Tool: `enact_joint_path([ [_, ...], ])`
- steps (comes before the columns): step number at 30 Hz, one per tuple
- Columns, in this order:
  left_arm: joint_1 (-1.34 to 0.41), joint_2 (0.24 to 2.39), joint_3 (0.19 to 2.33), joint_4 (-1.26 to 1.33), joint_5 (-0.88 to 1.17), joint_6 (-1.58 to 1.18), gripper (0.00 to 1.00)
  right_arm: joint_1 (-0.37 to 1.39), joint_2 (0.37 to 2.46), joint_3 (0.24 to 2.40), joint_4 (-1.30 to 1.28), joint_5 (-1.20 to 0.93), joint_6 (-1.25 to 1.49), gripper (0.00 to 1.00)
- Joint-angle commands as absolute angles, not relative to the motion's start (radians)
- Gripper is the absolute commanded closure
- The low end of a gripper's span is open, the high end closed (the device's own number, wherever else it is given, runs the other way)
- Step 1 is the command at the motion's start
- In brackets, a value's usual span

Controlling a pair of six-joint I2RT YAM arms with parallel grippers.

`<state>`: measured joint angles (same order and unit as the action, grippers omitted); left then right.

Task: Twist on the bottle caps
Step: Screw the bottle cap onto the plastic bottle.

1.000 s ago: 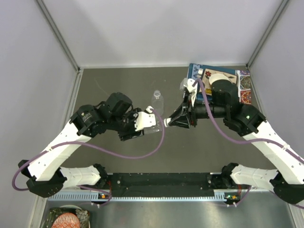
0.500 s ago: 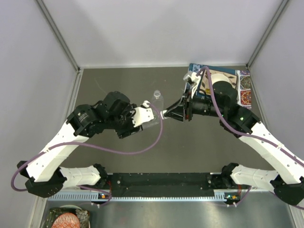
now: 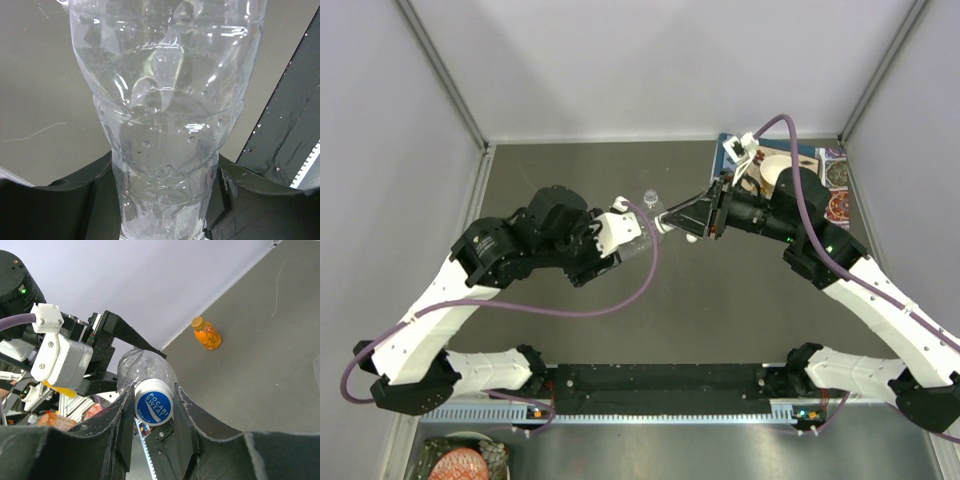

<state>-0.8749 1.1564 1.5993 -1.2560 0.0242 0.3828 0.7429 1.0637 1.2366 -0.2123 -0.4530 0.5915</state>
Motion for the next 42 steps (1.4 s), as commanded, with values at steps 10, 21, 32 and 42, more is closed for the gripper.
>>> enact_joint_path([
  [10,-0.897,1.172,1.646,-0.744,0.055,0.351,0.91,0.787,1.140,1.259,-0.299,-0.580,0.805,1.00],
  [21,-0.896,1.101,1.450,-0.497,0.265,0.210,0.93,0.888,1.181,1.399,-0.316,-0.540,0.781,1.00],
  [32,-0.842,1.172,1.505,-0.413,0.419,0.068,0.95,1.008,1.232,1.506,-0.483,-0.402,0.637,1.00],
  [42,-0.828,1.147,1.444,-0.384,0.598,0.112,0.97,1.008,1.238,1.595,-0.604,-0.336,0.554,0.92],
])
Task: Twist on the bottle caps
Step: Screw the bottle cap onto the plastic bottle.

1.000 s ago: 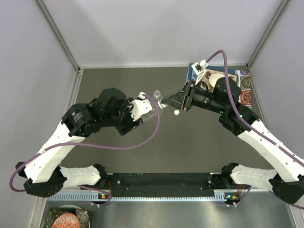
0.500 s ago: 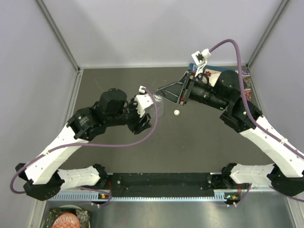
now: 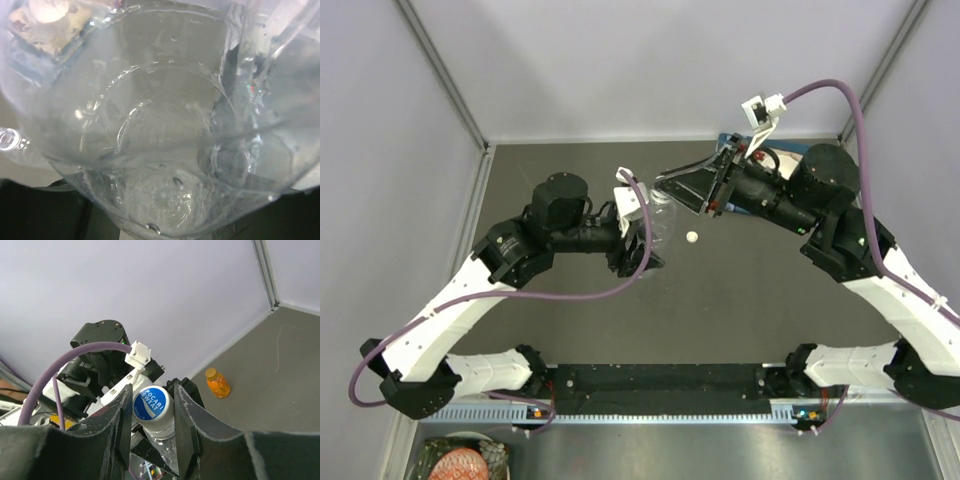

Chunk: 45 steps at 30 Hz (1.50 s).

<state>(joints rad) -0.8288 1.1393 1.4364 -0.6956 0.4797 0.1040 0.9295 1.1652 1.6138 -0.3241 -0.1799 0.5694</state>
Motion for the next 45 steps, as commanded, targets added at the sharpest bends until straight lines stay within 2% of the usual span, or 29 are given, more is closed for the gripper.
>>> enact_joint_path([
  [1,-0.828,1.146,1.440,-0.382,0.604,0.127,0.98,1.008,1.239,1.600,-0.606,-0.342,0.552,0.89],
  [3,-0.828,1.140,1.431,-0.380,0.620,0.138,0.98,1.008,1.236,1.614,-0.609,-0.339,0.543,0.80],
  [14,-0.827,1.089,1.378,-0.385,0.646,0.158,1.00,1.009,1.235,1.712,-0.615,-0.327,0.486,0.66],
  [23,-0.827,1.063,1.318,-0.371,0.660,0.140,1.00,1.008,1.272,1.765,-0.615,-0.333,0.471,0.48],
  [31,-0.825,1.045,1.290,-0.360,0.663,0.117,1.00,1.008,1.282,1.818,-0.632,-0.301,0.425,0.40],
  [34,-0.824,1.040,1.282,-0.353,0.681,0.104,1.00,1.006,1.298,1.884,-0.667,-0.288,0.376,0.36],
  [38,-0.815,1.032,1.269,-0.345,0.709,0.095,1.00,1.003,1.308,2.020,-0.709,-0.284,0.278,0.27],
  [42,-0.801,1.023,1.267,-0.336,0.793,0.080,1.00,0.925,1.290,2.059,-0.718,-0.376,0.206,0.17],
  [45,-0.792,1.025,1.262,-0.321,0.873,0.069,1.00,0.891,1.275,2.056,-0.707,-0.552,0.158,0.13],
])
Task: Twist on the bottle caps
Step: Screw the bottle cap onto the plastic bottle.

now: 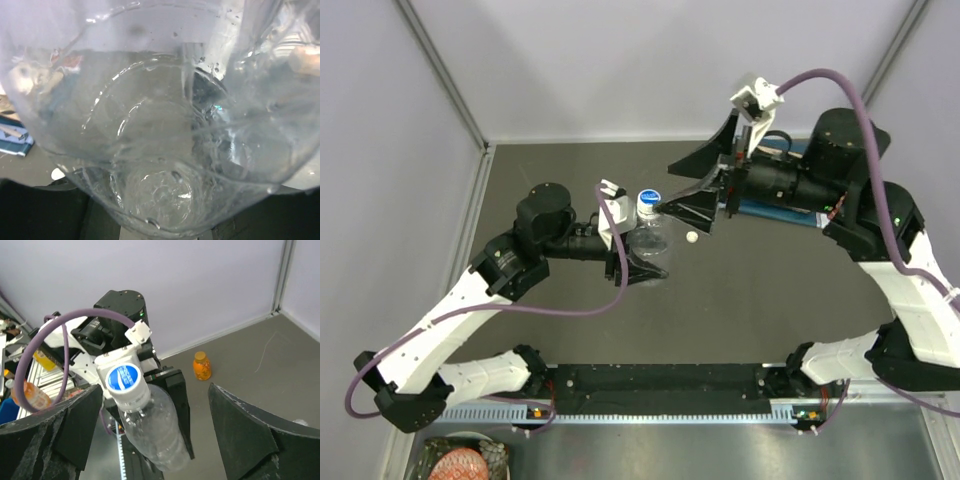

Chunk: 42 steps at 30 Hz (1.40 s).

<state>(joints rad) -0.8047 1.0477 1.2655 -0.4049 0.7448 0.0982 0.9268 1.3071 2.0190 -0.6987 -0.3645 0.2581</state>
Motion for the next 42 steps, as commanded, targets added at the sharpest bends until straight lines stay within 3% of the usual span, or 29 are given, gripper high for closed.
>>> enact_joint_path([
  [1,-0.790,1.025,1.259,-0.321,0.894,0.068,1.00,0.893,1.272,2.049,-0.706,-0.584,0.143,0.12],
  [12,-0.784,1.048,1.253,-0.314,1.077,0.072,0.98,0.891,1.295,2.008,-0.632,-0.972,0.038,0.14],
  [27,-0.782,1.065,1.267,-0.325,1.129,0.100,0.96,0.887,1.407,2.074,-0.560,-1.026,0.069,0.20],
  [42,-0.784,1.051,1.256,-0.344,1.126,0.127,0.96,0.865,1.402,2.072,-0.499,-1.045,0.121,0.34],
])
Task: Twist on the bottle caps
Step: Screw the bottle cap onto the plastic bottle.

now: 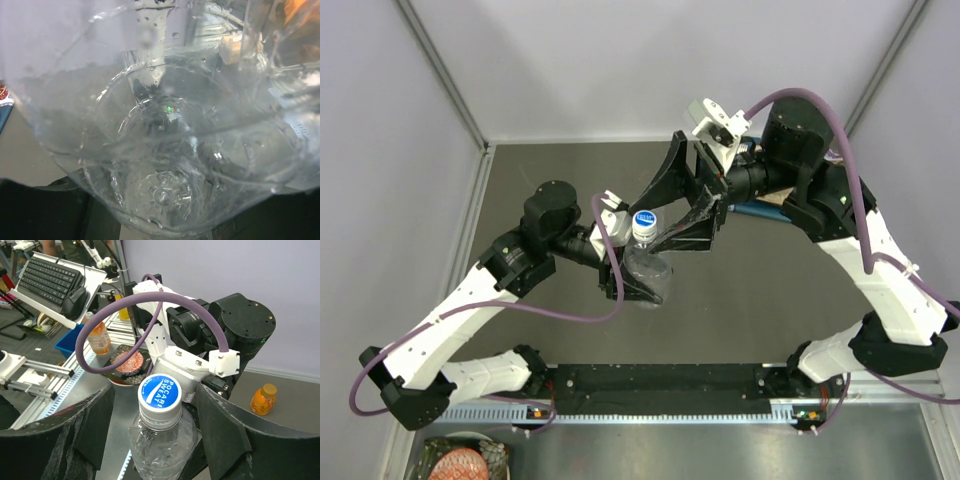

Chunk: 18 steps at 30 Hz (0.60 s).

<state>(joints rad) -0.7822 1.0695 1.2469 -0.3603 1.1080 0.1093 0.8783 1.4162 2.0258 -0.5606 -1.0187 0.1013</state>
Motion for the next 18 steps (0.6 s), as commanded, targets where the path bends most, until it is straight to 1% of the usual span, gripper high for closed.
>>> enact_joint_path([
  [1,-0.782,1.051,1.256,-0.344,1.126,0.129,0.96,0.865,1.402,2.072,-0.499,-1.045,0.123,0.36],
  [10,-0.784,1.043,1.249,-0.344,1.121,0.129,0.96,0.861,1.401,2.068,-0.491,-1.045,0.133,0.46],
  [18,-0.784,1.039,1.247,-0.350,1.114,0.138,0.96,0.859,1.391,2.062,-0.485,-1.049,0.141,0.51],
])
